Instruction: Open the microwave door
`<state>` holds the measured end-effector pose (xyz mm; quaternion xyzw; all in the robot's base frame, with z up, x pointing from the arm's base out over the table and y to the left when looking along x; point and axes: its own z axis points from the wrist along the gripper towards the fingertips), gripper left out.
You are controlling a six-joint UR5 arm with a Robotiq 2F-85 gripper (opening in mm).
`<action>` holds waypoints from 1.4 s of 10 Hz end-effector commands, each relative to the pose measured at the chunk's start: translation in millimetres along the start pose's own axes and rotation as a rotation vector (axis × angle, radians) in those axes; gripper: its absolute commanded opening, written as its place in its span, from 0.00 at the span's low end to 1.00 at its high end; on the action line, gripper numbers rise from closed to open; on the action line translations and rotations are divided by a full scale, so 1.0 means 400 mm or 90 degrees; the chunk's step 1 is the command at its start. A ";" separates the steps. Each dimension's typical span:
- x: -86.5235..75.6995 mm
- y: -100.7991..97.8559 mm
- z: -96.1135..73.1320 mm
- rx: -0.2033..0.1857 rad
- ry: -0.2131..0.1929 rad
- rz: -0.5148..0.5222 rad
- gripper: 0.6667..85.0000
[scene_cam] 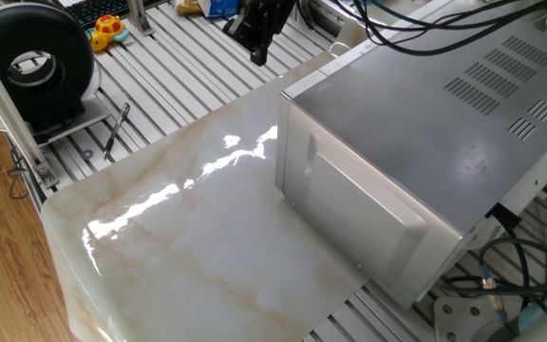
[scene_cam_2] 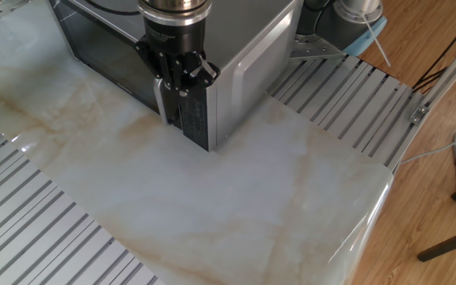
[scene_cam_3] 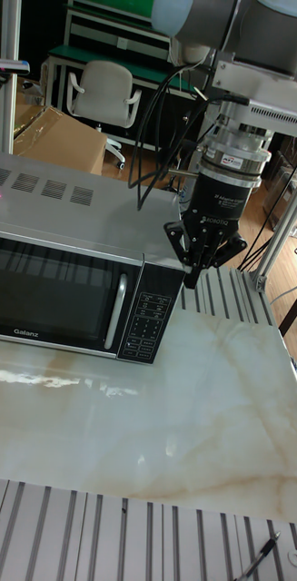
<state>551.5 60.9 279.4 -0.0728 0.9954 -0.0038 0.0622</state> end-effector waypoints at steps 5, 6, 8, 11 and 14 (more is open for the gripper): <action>-0.107 0.031 0.027 -0.012 0.006 0.001 0.02; -0.106 0.028 0.030 -0.010 0.007 0.000 0.02; -0.079 0.023 0.025 -0.020 0.010 0.003 0.02; -0.100 0.039 0.024 -0.035 -0.010 0.004 0.02; -0.092 0.023 0.025 -0.020 -0.002 0.018 0.02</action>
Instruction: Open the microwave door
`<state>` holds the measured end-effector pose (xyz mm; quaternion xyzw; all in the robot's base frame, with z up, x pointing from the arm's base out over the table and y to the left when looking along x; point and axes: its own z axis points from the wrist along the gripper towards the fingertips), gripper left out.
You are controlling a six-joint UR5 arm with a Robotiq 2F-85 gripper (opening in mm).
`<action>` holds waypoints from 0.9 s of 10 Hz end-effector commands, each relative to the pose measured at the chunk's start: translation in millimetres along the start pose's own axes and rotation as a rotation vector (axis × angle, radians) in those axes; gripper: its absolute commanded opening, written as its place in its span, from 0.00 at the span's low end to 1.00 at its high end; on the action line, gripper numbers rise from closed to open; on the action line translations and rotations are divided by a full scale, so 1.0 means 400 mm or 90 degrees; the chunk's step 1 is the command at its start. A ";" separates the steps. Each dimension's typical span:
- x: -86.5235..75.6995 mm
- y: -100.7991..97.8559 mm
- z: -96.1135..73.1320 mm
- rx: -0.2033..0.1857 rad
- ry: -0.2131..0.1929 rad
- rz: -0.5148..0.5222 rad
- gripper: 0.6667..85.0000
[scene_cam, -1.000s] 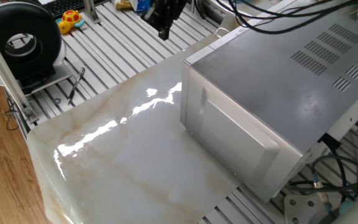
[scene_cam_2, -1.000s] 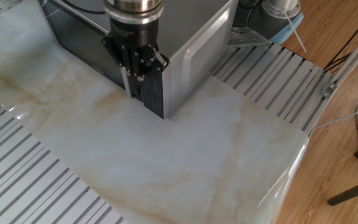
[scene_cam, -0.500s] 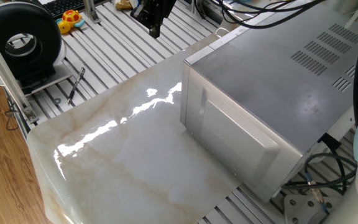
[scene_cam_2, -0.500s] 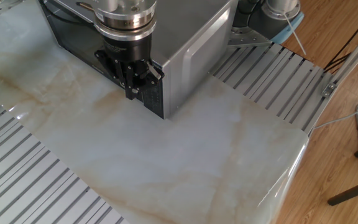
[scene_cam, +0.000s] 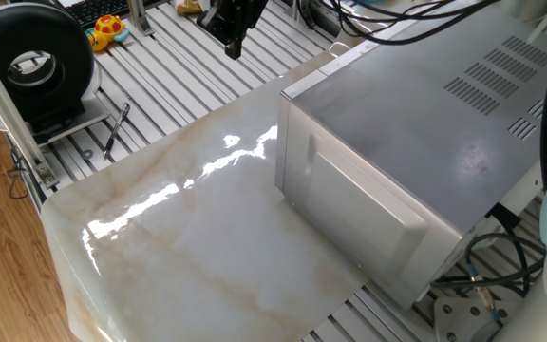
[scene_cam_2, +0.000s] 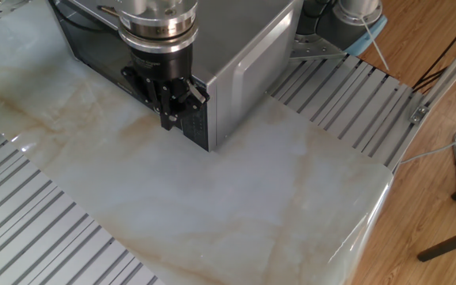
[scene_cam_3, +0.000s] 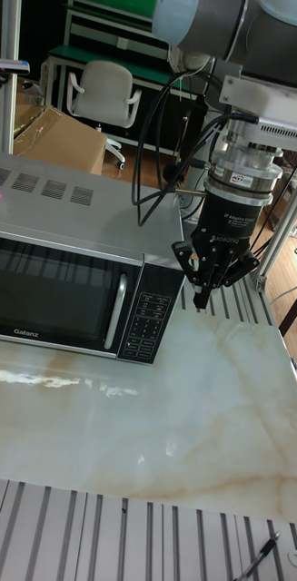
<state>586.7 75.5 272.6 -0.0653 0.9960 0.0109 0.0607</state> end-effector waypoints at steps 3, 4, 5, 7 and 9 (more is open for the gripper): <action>-0.003 -0.001 -0.003 -0.001 -0.003 0.005 0.02; 0.009 -0.005 -0.007 0.002 -0.009 0.000 0.02; 0.037 -0.005 -0.013 0.002 -0.011 0.003 0.02; 0.071 -0.005 -0.006 0.001 -0.029 0.003 0.02; 0.077 -0.011 -0.002 0.007 -0.026 0.001 0.02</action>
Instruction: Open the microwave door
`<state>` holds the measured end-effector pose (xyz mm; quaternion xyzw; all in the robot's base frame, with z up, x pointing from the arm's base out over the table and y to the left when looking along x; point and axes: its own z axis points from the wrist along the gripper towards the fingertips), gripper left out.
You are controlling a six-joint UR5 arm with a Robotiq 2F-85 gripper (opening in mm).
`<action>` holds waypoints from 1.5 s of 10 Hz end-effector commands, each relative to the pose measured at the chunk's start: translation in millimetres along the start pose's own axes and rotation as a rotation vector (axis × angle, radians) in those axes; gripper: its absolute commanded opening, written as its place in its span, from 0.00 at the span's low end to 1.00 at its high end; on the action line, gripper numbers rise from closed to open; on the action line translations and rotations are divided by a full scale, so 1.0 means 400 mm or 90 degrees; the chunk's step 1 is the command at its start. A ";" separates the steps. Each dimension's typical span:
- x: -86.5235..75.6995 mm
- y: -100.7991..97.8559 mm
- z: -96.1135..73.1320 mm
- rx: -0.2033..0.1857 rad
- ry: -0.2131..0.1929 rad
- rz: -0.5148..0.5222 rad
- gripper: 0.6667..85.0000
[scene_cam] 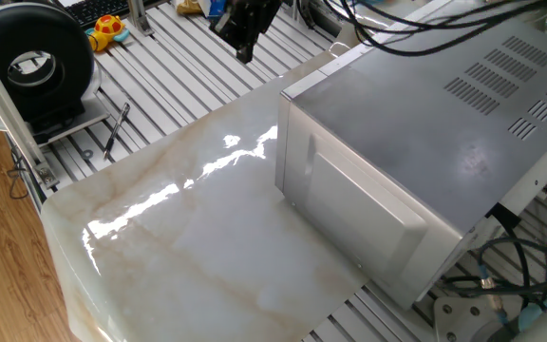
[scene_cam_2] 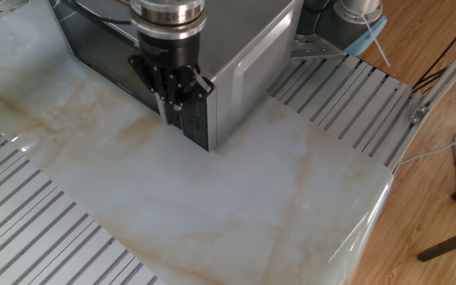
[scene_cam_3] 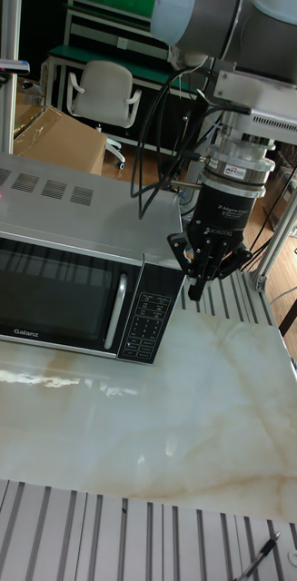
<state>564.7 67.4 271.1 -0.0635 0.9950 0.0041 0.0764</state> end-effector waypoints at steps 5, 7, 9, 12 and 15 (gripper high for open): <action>-0.104 0.044 0.023 0.004 0.009 0.004 0.02; -0.106 0.049 0.020 0.006 0.015 0.006 0.02; -0.050 0.027 0.002 -0.001 0.011 -0.002 0.02; 0.012 -0.010 -0.002 0.004 0.000 -0.014 0.02; -0.024 -0.002 0.019 0.002 -0.002 -0.014 0.02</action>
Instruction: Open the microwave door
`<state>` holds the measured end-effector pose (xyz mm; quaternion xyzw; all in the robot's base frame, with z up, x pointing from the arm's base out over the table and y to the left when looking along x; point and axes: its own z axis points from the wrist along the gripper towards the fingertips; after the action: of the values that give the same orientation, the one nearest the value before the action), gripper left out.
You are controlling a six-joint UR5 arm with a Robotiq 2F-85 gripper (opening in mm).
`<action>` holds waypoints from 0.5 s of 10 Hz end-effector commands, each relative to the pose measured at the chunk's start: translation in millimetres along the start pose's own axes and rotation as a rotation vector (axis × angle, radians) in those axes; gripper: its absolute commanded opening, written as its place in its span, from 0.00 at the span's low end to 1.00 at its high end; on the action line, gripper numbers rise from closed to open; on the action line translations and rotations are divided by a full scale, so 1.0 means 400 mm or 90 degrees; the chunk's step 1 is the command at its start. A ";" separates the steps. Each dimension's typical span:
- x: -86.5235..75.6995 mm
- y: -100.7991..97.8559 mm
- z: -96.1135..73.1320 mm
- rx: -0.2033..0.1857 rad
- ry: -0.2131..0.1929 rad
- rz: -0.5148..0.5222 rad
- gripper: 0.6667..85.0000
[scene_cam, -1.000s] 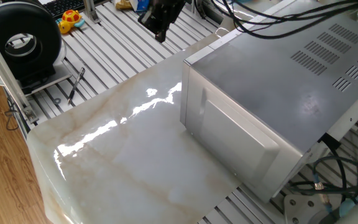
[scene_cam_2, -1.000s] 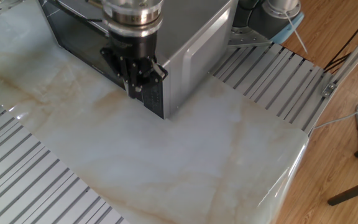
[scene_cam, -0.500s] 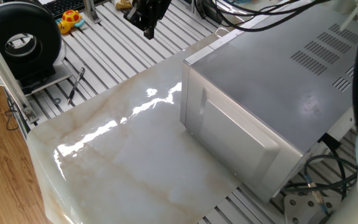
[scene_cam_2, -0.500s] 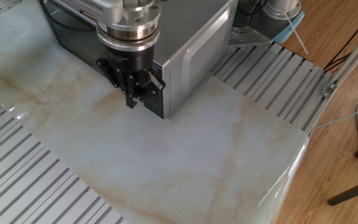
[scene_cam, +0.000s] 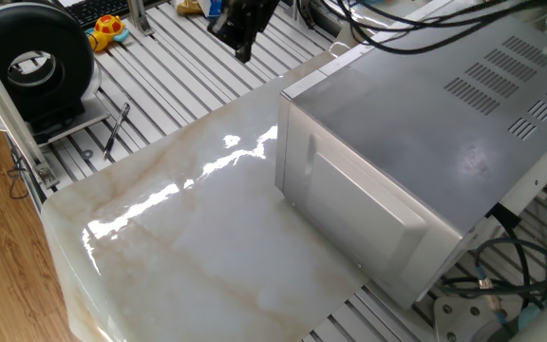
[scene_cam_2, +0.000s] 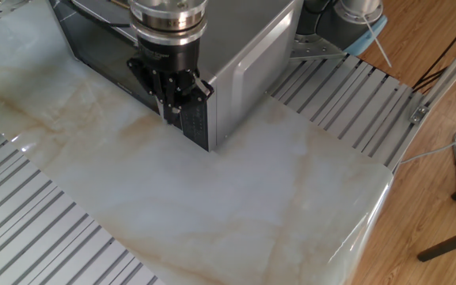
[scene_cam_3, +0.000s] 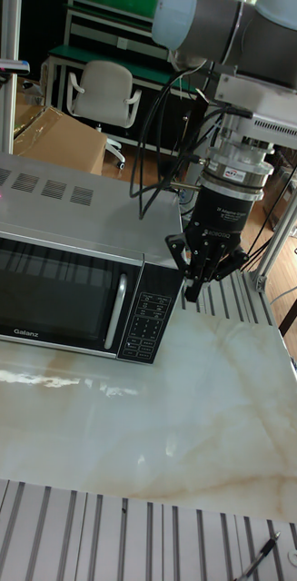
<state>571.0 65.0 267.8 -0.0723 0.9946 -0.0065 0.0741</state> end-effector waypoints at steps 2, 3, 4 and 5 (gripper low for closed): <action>-0.070 0.019 0.020 -0.002 -0.001 -0.005 0.02; -0.104 0.036 0.025 -0.001 0.002 -0.003 0.02; -0.125 0.048 0.025 0.005 0.007 -0.001 0.02; -0.123 0.050 0.023 0.003 0.007 0.001 0.02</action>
<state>604.2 80.1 264.7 -0.0738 0.9947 -0.0123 0.0709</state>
